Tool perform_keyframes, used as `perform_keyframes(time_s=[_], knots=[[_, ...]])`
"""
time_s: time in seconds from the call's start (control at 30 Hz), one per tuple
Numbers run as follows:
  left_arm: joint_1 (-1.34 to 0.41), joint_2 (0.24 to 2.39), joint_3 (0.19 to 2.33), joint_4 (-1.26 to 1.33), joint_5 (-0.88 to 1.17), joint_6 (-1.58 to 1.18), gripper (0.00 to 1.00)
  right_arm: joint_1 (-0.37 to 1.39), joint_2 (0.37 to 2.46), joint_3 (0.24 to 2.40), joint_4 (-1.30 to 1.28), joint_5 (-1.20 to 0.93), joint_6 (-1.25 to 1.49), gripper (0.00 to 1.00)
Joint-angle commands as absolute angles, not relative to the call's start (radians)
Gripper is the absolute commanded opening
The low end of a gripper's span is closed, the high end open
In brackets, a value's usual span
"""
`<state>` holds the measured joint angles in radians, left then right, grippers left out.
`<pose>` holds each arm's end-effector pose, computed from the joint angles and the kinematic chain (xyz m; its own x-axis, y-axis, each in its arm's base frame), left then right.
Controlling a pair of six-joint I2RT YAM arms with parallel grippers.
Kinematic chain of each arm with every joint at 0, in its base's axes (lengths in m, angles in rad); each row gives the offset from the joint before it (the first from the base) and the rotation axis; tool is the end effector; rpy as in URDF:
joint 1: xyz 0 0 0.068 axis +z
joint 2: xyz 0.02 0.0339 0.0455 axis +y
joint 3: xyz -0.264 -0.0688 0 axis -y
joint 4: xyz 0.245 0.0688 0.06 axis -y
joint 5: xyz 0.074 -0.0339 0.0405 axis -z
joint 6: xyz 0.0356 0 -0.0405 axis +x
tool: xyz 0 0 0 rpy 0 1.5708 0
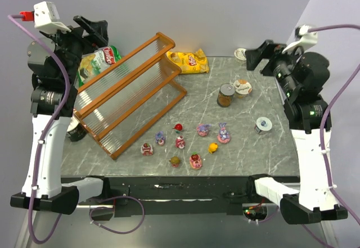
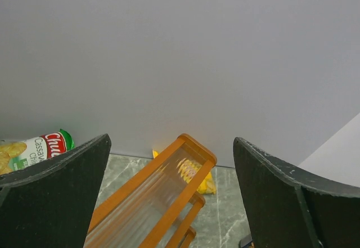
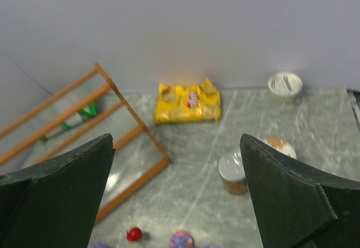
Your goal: Place and organize the plastic toys onto the shelf
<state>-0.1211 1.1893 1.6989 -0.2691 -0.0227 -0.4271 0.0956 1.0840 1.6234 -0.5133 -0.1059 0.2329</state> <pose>0.2113 -0.0249 0.5565 0.1742 -0.4384 -0.8817 0.1879 0.8938 -0.4072 0.1841 0.0214 0.5270 -0.0209 0.2286 -0.9733 -0.2007 0.9527 0.2280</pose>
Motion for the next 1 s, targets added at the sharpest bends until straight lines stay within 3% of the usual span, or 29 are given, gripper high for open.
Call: perform_keyframes(time_s=[0.0, 0.27, 0.53, 0.97], knots=[[-0.115, 1.196, 1.677, -0.212, -0.008, -0.437, 0.96, 0.091, 1.014, 1.490, -0.551, -0.112, 0.180, 1.00], [-0.121, 1.209, 1.631, -0.189, -0.028, -0.497, 0.96, 0.156, 0.960, 1.228, -0.612, -0.184, 0.166, 1.00], [-0.138, 1.230, 1.620, -0.167, 0.015, -0.470, 0.96, 0.533, 0.962, 0.950, -0.471, -0.005, 0.280, 1.00], [-0.153, 1.258, 1.621, -0.156, 0.023, -0.448, 0.96, 0.597, 1.075, 0.789, -0.338, 0.017, 0.328, 1.00]])
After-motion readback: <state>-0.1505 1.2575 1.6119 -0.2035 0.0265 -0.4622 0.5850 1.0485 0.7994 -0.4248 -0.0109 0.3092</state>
